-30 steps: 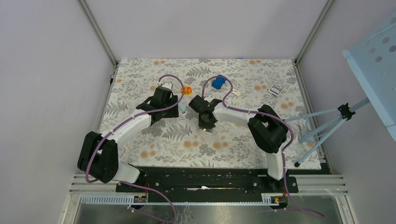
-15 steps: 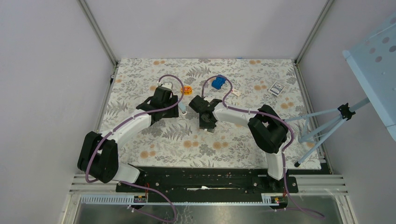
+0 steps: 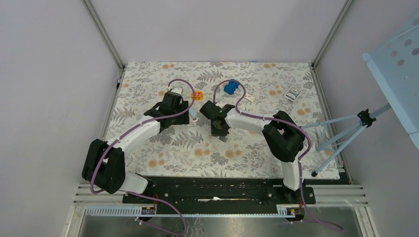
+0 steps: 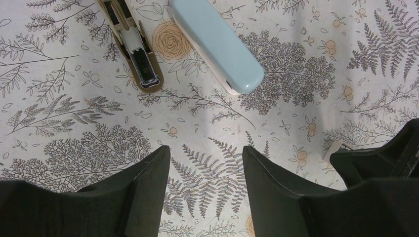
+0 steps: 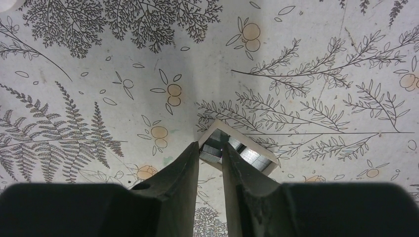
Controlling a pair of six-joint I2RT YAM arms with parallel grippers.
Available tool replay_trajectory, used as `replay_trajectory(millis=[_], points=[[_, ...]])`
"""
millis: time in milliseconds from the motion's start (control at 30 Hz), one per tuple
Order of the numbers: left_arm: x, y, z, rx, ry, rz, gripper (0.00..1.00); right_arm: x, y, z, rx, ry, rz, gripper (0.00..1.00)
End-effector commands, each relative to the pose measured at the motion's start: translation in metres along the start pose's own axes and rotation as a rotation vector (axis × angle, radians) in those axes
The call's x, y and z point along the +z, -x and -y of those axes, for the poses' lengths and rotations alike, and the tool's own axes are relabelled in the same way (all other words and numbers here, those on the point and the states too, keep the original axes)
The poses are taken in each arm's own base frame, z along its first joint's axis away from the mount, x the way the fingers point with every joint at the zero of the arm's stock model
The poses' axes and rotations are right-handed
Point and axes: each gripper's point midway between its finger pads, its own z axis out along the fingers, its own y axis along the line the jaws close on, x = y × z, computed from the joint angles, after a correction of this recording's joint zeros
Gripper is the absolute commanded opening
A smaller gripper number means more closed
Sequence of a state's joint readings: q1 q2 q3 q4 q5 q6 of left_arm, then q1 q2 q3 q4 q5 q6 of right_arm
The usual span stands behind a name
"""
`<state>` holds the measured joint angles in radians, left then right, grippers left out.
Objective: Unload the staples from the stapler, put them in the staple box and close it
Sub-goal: Adjust the staple in the staple box.
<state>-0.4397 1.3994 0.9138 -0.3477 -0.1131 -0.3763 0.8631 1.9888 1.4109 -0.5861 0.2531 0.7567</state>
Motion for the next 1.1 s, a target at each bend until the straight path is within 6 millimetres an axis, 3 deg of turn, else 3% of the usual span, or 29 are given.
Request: replay_trajectory(millis=[0,533,1067], points=[[-0.008,0.026,0.007,0.004,-0.013,0.077,0.6,-0.03,0.025,-0.005,0.021,0.02,0.096,0.29],[-0.008,0.026,0.008,0.006,-0.016,0.077,0.61,-0.032,0.026,-0.004,0.019,0.017,0.101,0.29],[-0.008,0.026,0.008,0.007,-0.016,0.078,0.62,-0.015,0.014,-0.006,0.003,0.016,0.045,0.28]])
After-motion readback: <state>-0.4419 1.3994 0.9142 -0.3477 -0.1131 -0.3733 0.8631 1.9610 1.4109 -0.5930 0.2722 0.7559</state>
